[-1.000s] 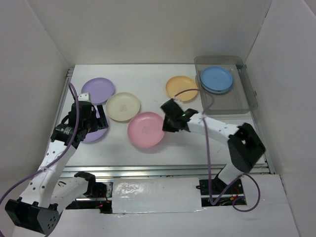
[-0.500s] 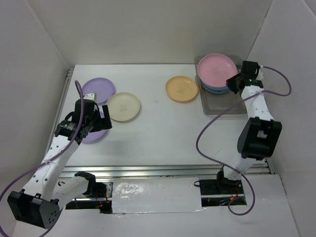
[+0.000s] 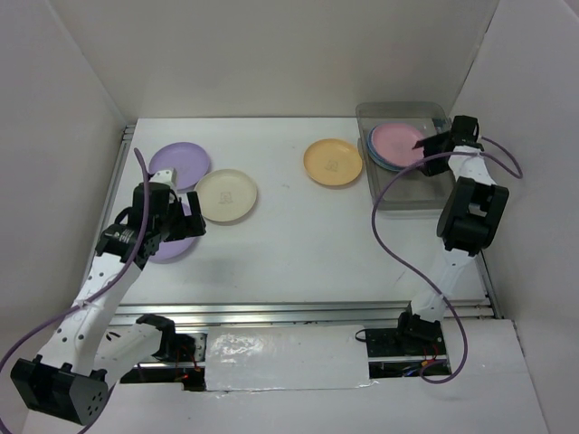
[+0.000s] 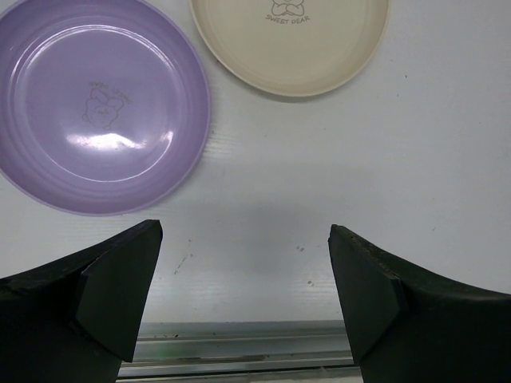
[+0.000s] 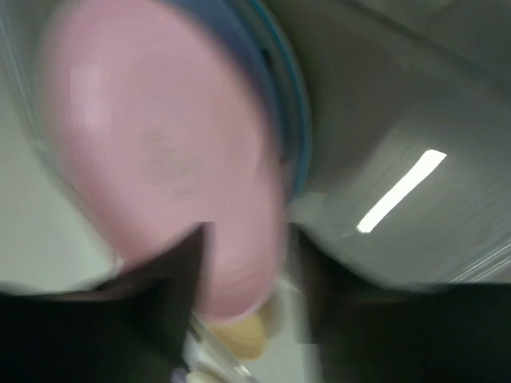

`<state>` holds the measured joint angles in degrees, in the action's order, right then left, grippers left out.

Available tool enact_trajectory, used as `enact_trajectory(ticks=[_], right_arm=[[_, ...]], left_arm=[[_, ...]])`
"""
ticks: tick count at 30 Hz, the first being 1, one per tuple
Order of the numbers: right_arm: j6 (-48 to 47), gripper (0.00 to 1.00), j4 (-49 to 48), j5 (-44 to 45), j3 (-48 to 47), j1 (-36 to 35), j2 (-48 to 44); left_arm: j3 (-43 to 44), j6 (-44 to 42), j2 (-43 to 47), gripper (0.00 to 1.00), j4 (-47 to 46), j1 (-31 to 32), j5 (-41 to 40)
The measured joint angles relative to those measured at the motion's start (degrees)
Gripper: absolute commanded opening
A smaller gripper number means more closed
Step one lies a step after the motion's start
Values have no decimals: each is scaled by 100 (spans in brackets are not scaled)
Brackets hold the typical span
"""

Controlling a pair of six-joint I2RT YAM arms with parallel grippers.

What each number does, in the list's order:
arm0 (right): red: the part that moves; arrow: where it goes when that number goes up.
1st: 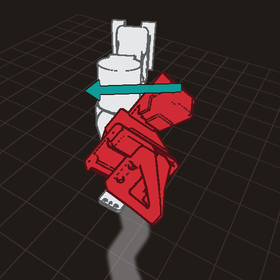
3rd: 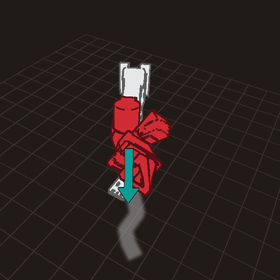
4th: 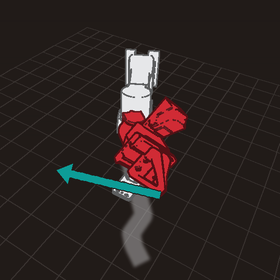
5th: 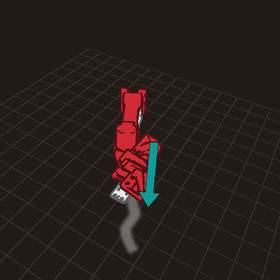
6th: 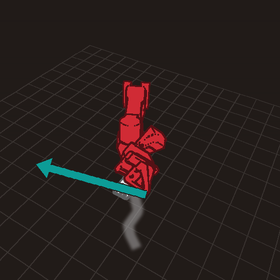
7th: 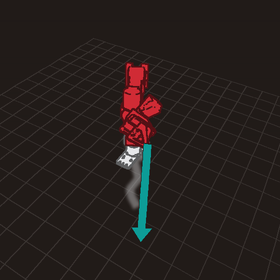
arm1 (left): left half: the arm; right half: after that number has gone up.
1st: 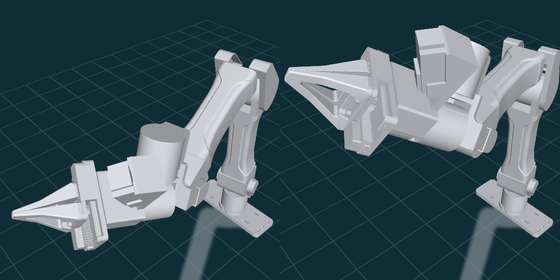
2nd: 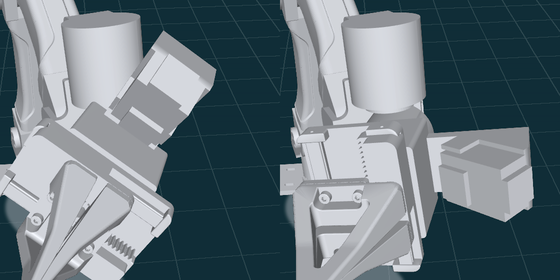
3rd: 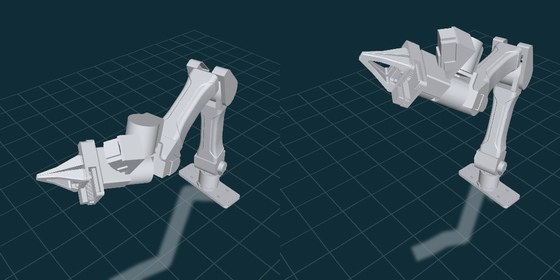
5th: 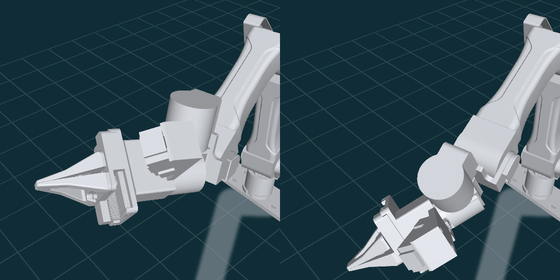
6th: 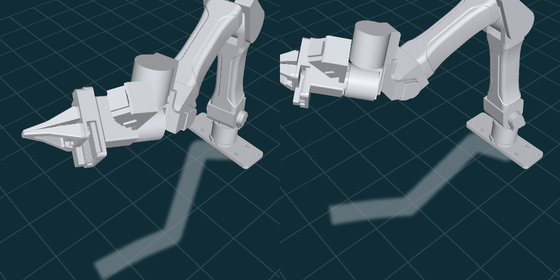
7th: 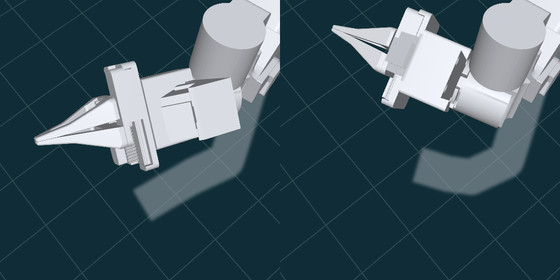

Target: Place the plates into the plastic bin on the countertop

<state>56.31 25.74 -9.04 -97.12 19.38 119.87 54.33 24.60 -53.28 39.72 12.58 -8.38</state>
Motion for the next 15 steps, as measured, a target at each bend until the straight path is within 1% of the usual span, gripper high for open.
enact_trajectory(ticks=[1,6,8,11,15], right_arm=[[35,100,0,-52,-61,-17,24],[0,100,-4,-42,-584,-238,17],[-111,100,-44,48,-601,-385,-160],[-356,100,-70,186,-291,-728,-761],[-680,100,-258,459,581,-1517,-2120]], left_arm=[[0,-28,0,99,-4,0,13],[0,-50,-68,99,-17,0,22],[0,-50,-87,99,-20,-2,17],[0,-46,-149,99,-31,-2,11],[7,-31,-448,99,-17,-2,52]])
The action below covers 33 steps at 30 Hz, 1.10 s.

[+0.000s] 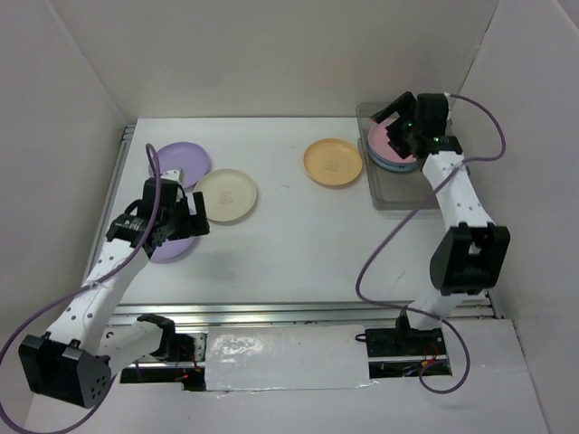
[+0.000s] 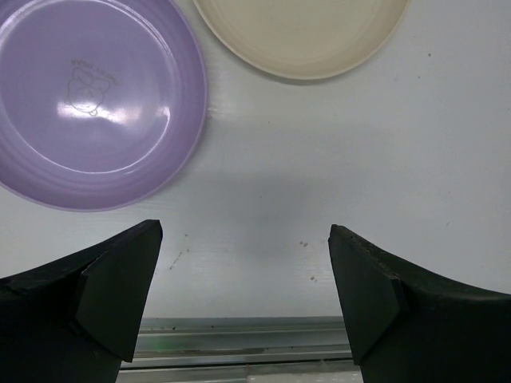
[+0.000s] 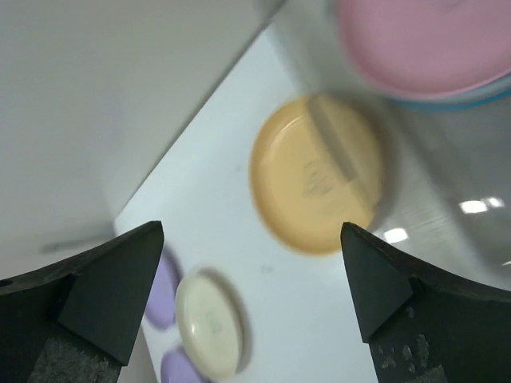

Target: Place the plates into the plastic bin on the countertop

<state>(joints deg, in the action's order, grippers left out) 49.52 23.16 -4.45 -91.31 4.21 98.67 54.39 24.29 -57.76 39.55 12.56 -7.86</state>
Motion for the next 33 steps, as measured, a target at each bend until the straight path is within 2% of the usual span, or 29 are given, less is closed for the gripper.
enact_trajectory(ticks=[6,9,15,21,26,33], right_arm=[[-295,100,-621,68,1794,-1460,-1921],[-350,100,-863,-105,2612,-2072,-2411],[-310,100,-1080,-369,4009,-2813,-3215],[-297,100,-1290,-411,4389,-3252,-3536],[-369,100,-1307,-369,4389,-3447,-3536],[-450,100,-1355,-398,4387,-3482,-3294]], left_arm=[[35,811,-660,99,-118,2,374],[-2,1541,-1051,99,-476,4,323],[0,3112,-2653,99,-1115,33,-240],[129,4190,-3727,99,-1471,306,-695],[402,4675,-3980,99,-1845,564,-1019],[321,5121,-3816,97,-1897,767,-1344]])
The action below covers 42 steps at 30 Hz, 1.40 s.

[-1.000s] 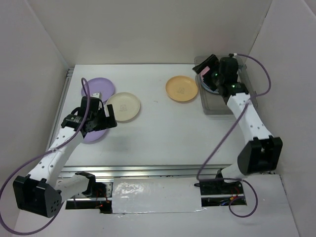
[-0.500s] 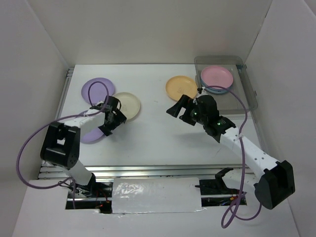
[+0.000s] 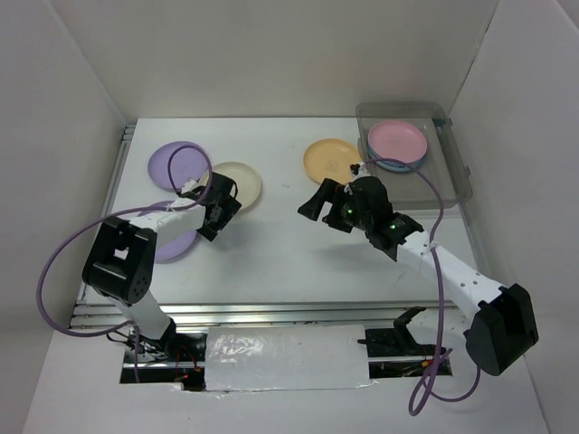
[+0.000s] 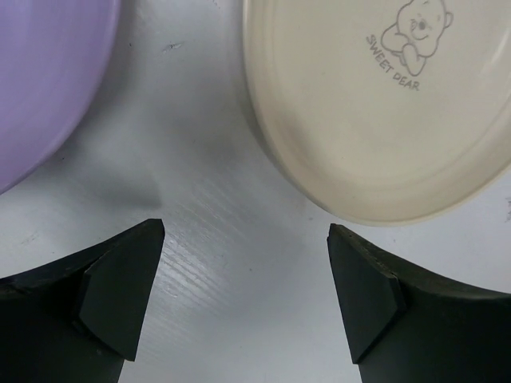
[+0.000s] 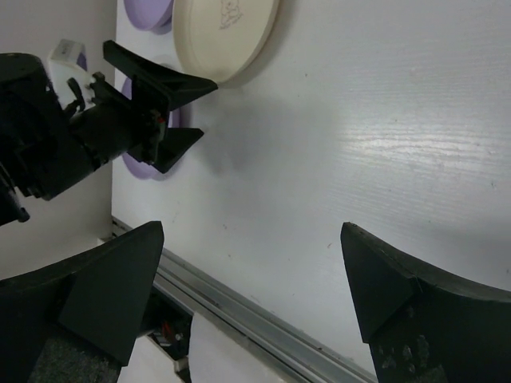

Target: Place the plates into the plastic bin on the countertop

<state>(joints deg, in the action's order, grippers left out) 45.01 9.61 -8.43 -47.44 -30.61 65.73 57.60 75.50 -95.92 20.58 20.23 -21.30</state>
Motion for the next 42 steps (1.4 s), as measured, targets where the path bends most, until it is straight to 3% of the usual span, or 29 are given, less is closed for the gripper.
enact_trajectory(ticks=[8,15,19,24,33,38,42], right_arm=[[-15,100,-20,-61,0,-44,179],[-87,100,0,-63,0,-55,170],[-140,100,66,-48,0,-24,0],[-149,100,63,-66,0,66,-234],[-149,100,66,-92,0,81,-238],[-146,100,66,-94,0,61,-229],[-140,100,61,-96,0,-7,-197]], left_arm=[[540,120,-13,93,249,76,-348],[1753,125,-1019,82,662,76,-487],[1873,149,-1436,83,796,76,-501],[1558,249,-1327,83,868,87,-540],[1794,131,-1259,96,1305,315,-772],[2146,114,-879,97,1784,623,-1102],[1952,278,-402,98,2044,752,-1270]])
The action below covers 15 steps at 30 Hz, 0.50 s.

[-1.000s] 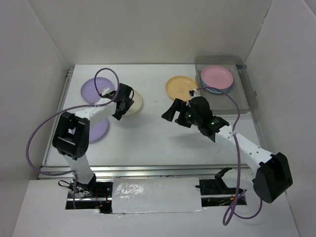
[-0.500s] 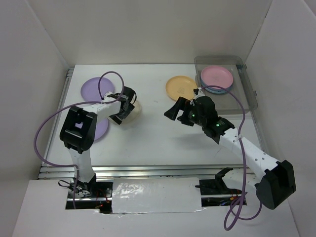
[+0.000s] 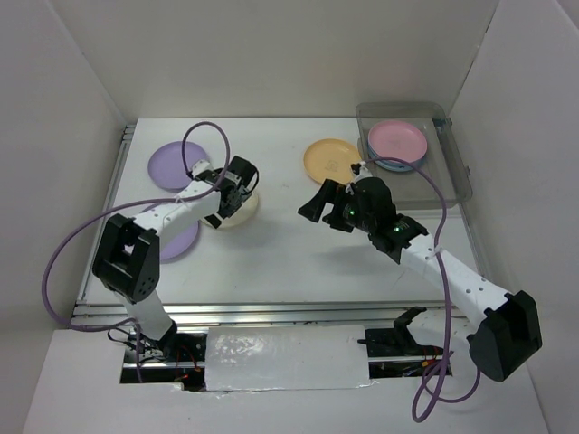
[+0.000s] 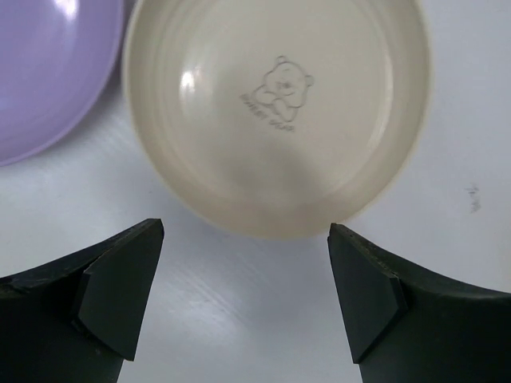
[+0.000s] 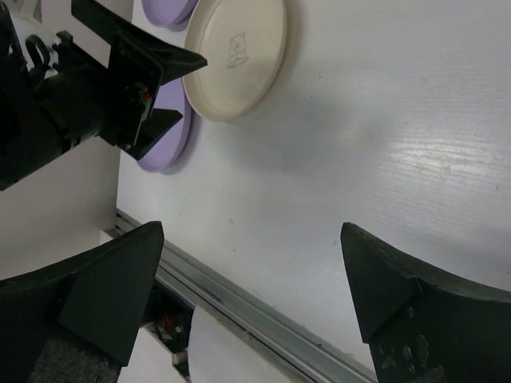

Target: Place the plates into the plastic bin on the countertop

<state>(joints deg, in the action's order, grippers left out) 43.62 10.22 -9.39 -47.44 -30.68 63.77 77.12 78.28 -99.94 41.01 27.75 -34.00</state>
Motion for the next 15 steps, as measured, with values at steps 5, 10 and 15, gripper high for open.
enact_trajectory(ticks=[5,10,15], right_arm=[[-2,100,-2,11,0,-127,13],[-9,100,13,31,0,-195,13],[-31,100,44,57,0,-227,13]], left_arm=[[-748,153,278,99,-48,-55,13],[-1084,133,142,99,-308,-212,129],[-1086,103,-98,96,-647,-356,153]])
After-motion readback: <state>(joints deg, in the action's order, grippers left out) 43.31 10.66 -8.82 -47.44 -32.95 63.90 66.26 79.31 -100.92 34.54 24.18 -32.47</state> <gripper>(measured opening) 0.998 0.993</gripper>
